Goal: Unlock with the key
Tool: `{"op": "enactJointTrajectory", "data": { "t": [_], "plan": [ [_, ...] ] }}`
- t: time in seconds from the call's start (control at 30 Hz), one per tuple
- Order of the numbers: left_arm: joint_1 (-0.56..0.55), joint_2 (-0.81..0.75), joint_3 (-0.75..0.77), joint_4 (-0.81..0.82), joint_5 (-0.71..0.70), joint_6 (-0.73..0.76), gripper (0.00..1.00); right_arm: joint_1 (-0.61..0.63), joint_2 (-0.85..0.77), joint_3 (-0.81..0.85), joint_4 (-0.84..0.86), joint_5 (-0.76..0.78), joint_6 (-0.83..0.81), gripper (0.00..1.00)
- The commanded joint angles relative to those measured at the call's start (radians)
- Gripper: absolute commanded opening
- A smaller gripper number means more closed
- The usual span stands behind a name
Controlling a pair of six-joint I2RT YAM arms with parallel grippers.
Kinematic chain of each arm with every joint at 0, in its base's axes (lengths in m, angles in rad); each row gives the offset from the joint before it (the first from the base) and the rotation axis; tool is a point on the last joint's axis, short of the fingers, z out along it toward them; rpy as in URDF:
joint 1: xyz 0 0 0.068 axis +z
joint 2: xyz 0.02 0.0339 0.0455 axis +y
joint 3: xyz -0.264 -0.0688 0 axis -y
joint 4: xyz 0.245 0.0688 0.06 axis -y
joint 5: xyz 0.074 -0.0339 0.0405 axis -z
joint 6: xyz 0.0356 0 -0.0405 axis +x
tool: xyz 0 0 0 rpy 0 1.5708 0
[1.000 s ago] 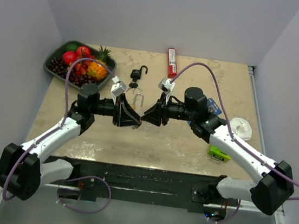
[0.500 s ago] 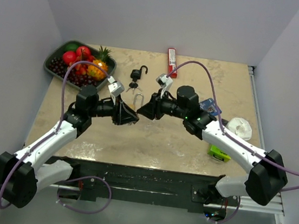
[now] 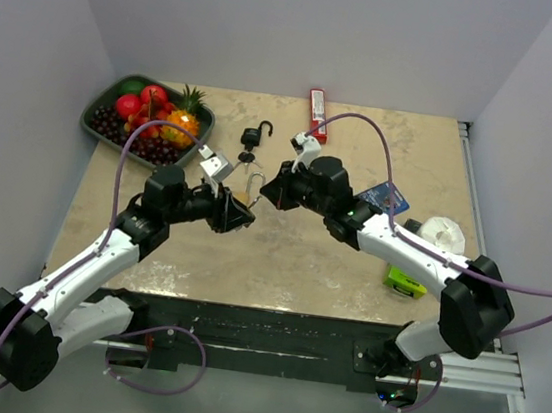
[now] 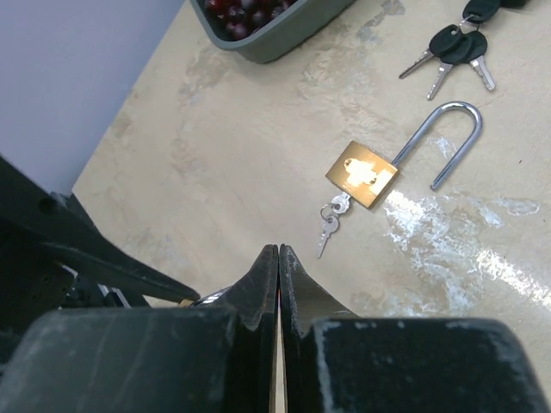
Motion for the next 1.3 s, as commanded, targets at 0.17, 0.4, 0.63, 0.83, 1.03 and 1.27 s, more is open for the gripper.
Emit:
{"op": "enactJointTrajectory", "data": {
  "t": [0.17,0.4,0.63,0.83,1.03,1.27],
  "plan": [
    [-0.005,-0.019,0.011,0.029,0.027,0.014,0.00,-0.016,-0.037,0.044,0.049,0.006,0.009,0.01],
    [0.006,-0.021,0.005,0.049,0.276,0.040,0.00,-0.123,-0.149,-0.047,0.198,-0.408,-0.008,0.47],
    [0.011,-0.016,-0.007,0.073,0.370,0.011,0.00,-0.125,-0.183,-0.058,0.157,-0.683,-0.139,0.64],
    [0.015,-0.025,-0.052,0.190,0.432,-0.087,0.00,-0.123,-0.189,-0.084,0.085,-0.752,-0.208,0.64],
    [0.021,-0.021,-0.076,0.283,0.488,-0.173,0.00,-0.123,-0.199,-0.108,0.046,-0.806,-0.238,0.64],
    [0.024,-0.021,-0.099,0.375,0.520,-0.253,0.00,-0.123,-0.209,-0.156,0.048,-0.789,-0.245,0.63]
  ]
}}
